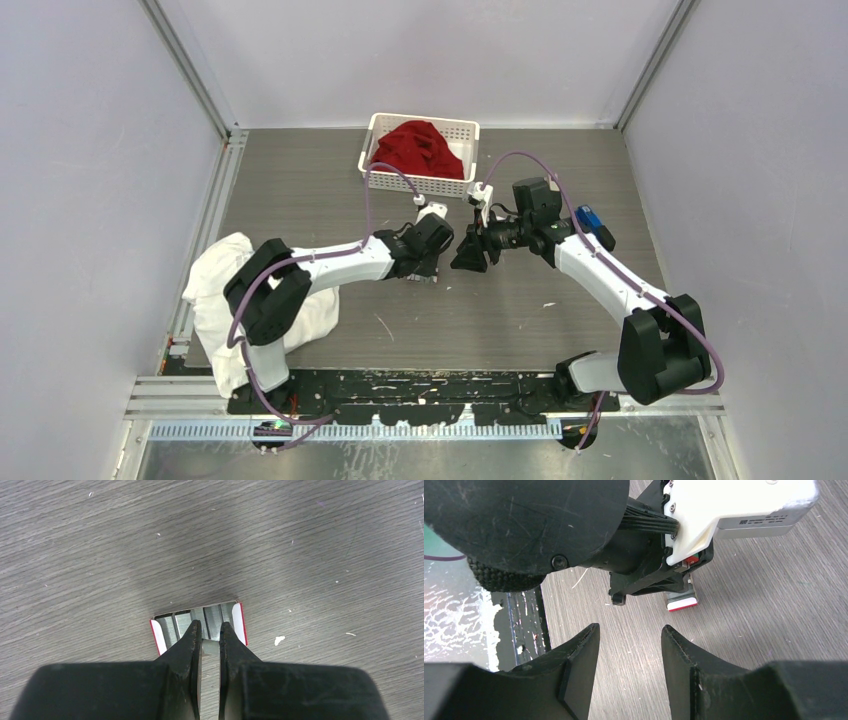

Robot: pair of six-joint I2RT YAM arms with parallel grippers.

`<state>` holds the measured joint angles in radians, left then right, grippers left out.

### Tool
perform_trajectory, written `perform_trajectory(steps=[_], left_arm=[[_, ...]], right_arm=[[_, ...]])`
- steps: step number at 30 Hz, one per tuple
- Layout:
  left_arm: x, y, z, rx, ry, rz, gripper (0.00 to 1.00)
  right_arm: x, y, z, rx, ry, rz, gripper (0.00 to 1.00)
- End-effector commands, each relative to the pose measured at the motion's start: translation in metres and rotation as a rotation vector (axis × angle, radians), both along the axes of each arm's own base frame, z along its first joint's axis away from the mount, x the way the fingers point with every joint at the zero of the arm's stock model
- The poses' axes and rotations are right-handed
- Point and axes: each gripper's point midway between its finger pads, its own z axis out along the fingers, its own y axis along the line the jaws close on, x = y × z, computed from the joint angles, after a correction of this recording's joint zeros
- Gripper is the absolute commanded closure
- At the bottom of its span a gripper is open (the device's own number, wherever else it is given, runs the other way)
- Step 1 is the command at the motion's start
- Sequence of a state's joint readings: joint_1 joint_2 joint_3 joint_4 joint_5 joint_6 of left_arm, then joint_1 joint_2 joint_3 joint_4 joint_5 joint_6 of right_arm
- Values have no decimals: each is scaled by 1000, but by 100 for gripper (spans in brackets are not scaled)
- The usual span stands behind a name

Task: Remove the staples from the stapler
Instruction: Place the staple in the staple box.

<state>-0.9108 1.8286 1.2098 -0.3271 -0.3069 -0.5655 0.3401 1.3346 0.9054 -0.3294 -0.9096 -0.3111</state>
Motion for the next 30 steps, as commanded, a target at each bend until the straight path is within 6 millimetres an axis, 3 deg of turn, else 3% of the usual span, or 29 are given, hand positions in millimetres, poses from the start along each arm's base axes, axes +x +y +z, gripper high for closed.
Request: perform_trajectory(steps=[1,30], left_arm=[[11,-8,13,-12,-47,5,95],[10,-5,5,25,-22,3,92]], right_arm=[[6,3,26,43,-83,7,47],[6,4,27,48,-81,11,47]])
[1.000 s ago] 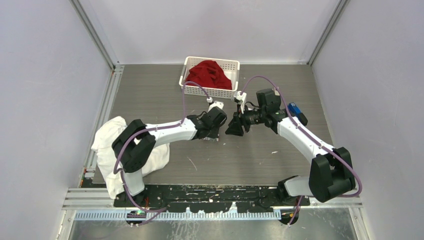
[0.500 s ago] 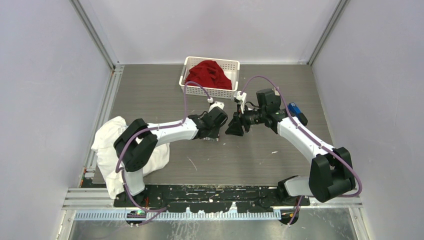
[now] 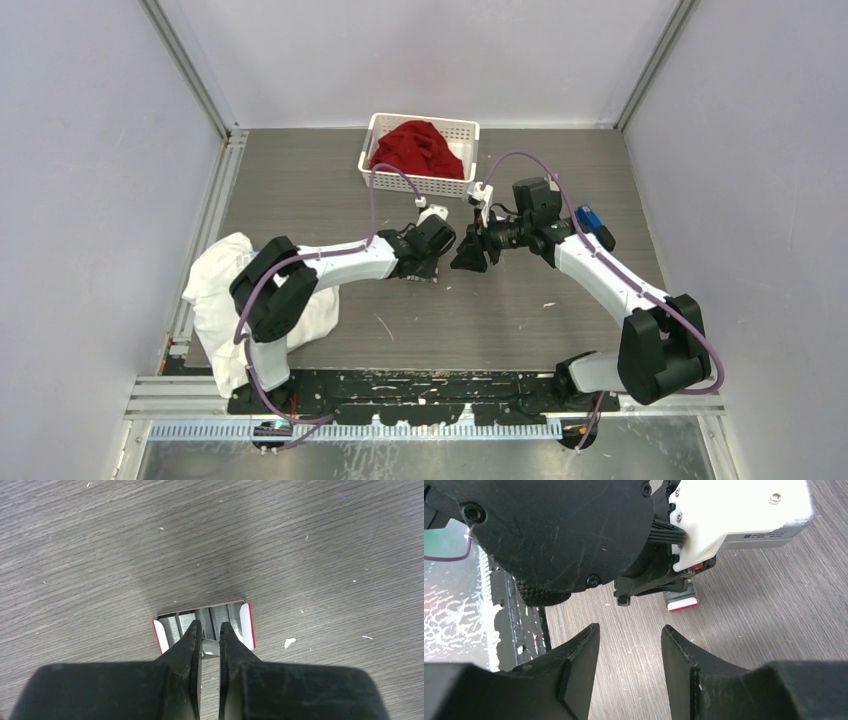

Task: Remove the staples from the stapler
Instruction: Place the staple in the staple box.

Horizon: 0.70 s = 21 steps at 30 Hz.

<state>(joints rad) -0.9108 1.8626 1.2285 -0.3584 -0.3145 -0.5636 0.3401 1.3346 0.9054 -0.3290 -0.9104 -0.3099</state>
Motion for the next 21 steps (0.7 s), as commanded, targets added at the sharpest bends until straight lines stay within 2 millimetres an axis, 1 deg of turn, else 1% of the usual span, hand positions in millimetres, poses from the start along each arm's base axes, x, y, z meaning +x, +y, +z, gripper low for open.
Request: perform_trajectory(steps=[1,15,21], left_arm=[[11,-8,16,-16,-45,-1,91],[9,-9,14,-10,-34,-9,86],[9,-9,13,-3,-31,-11,85]], right_arm=[[5,4,27,48,-82,12,46],[5,4,26,48,-80,13,46],[5,4,27,48,-81,13,47]])
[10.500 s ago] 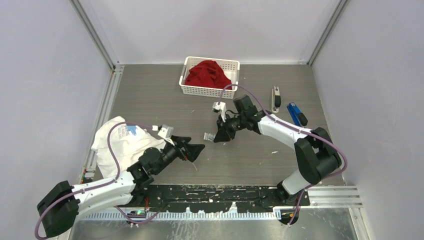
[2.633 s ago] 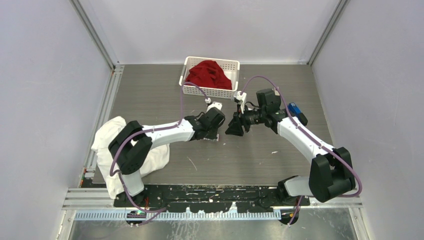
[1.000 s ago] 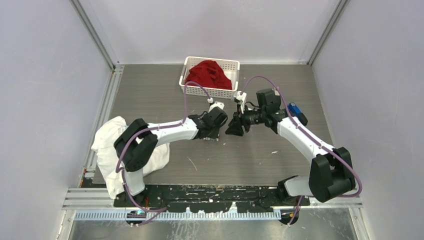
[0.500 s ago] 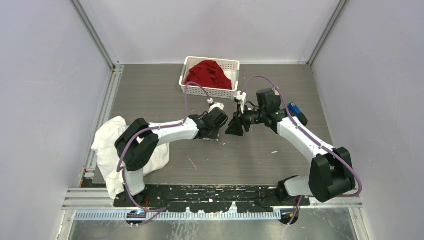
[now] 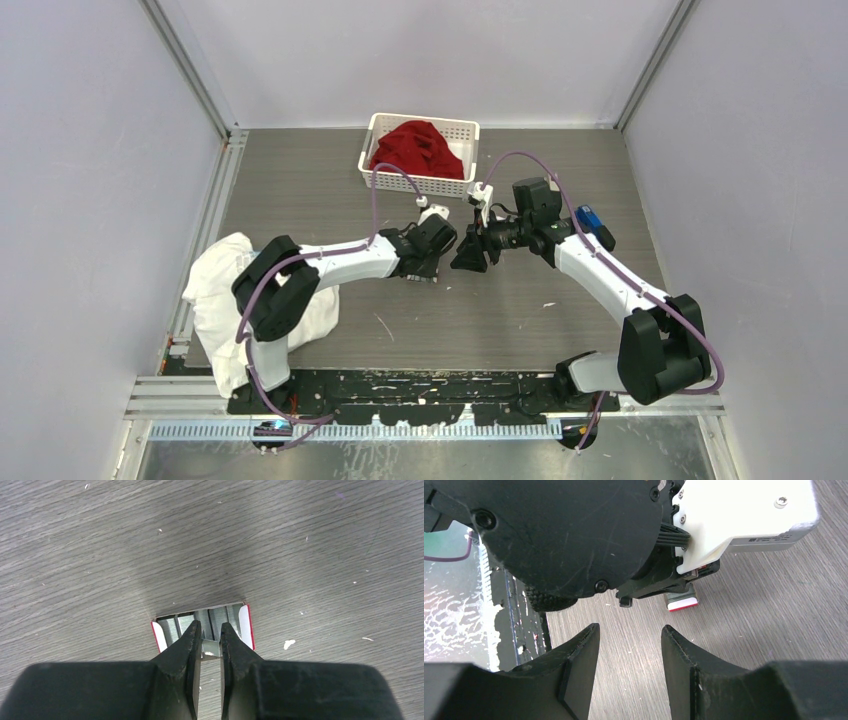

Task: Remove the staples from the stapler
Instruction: Place the staple in the staple box.

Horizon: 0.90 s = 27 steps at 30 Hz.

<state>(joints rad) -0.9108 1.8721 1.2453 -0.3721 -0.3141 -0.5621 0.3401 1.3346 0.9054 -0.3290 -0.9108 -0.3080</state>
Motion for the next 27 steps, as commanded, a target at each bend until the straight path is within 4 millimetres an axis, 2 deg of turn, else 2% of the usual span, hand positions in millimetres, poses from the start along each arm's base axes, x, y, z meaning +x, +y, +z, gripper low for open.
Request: perform_trajectory(steps=[1,7,11,17,27], left_arm=[[8,-7,12,-7,-33,-9,84],[7,-7,12,-7,-29,-11,82],[7,-7,13,-9,-31,-10,76],[7,-7,13,-9,-27,-11,72],[7,-6,20,-19,-40,-9,73]], right_arm=[[5,4,26,48,-82,13,47],[5,4,26,48,-81,13,47],[5,4,25,48,-78,13,47],[5,4,25,48,-77,14,47],[5,4,26,49,-79,14,46]])
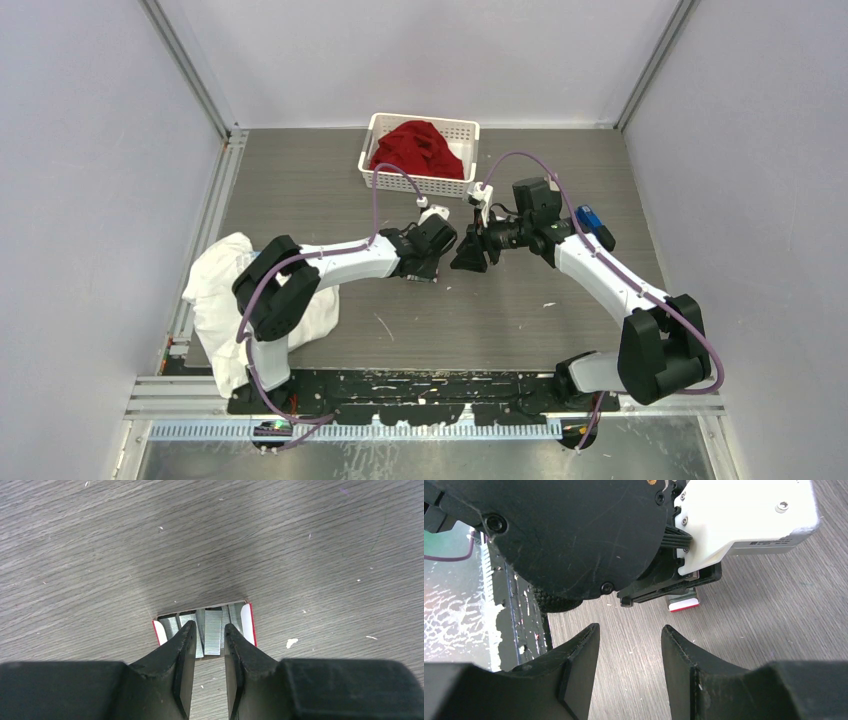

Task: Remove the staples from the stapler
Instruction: Place the staple in the staple box.

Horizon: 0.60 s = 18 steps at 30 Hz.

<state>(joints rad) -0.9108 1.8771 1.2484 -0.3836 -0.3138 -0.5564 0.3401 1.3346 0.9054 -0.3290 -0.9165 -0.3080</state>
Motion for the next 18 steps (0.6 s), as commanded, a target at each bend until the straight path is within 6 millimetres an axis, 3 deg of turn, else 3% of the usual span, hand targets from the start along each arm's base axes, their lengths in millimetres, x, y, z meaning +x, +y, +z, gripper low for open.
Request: perform_trajectory(steps=[1,10,18], left_arm=[[8,-8,23,-35,-48,-4,73],[2,-4,59,-147,-125,-20,74],[-19,5,87,-298,-210,-103,74]], right_arm=[[6,4,25,45,-79,10,47],[4,4,26,48,-91,24,47],[1,3,27,48,-119,48,46]])
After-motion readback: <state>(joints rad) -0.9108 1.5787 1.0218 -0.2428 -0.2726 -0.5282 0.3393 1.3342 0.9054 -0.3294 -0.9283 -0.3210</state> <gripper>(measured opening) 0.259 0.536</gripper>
